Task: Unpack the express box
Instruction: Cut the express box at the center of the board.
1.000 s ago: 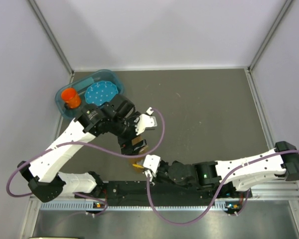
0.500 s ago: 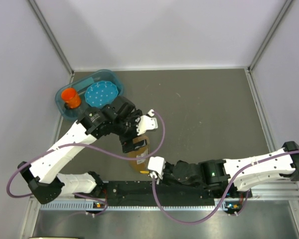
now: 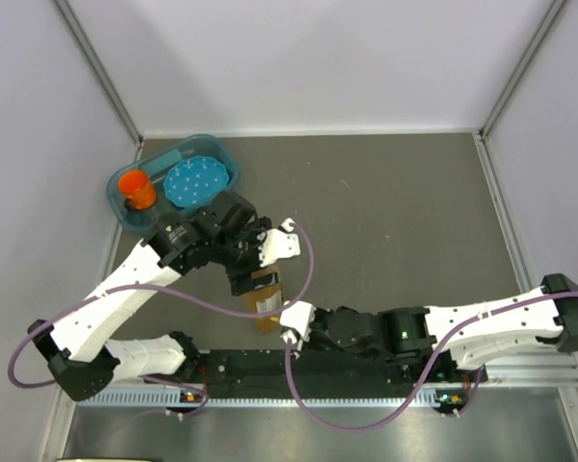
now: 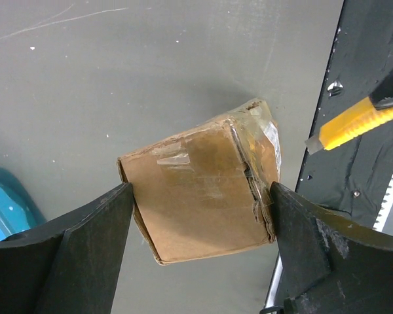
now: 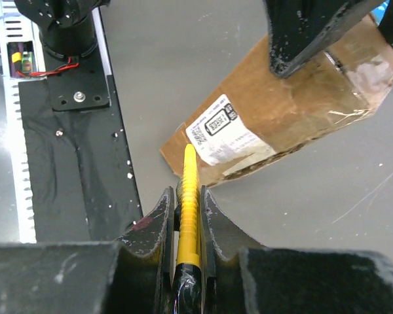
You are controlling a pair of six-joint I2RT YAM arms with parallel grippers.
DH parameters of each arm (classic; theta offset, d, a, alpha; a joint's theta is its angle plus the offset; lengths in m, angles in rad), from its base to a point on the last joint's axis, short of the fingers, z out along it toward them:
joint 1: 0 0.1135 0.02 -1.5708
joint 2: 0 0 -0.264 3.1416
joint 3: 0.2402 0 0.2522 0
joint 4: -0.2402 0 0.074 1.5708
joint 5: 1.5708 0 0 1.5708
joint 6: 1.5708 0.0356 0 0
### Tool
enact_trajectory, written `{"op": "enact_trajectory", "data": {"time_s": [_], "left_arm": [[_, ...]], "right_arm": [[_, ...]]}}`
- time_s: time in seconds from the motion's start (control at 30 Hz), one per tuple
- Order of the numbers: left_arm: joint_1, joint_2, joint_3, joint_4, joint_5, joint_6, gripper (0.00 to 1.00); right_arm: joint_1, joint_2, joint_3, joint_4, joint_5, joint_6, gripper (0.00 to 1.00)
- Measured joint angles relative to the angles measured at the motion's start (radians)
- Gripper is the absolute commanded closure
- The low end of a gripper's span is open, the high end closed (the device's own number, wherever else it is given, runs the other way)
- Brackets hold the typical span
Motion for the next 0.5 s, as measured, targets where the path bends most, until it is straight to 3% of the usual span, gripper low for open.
{"op": "enact_trajectory", "data": {"time_s": [0.17,0.33,0.5], "left_arm": [[0.000,-0.038,-0.019,-0.003,0.042,0.029,0.18],[0.000,-0.099,-0.031,-0.053,0.135,0.053,0.02],[0.000,-0.128,-0.034,-0.086,0.197,0.062,0.01]], "right_arm": [[-0.008,0.010,0.019,0.017,0.003,-0.027,1.00],[-0.010,0.010,0.029,0.030,0.003,-0.040,1.00],[-0.014,0.035,0.053,0.034,-0.020,-0.049,1.00]]}}
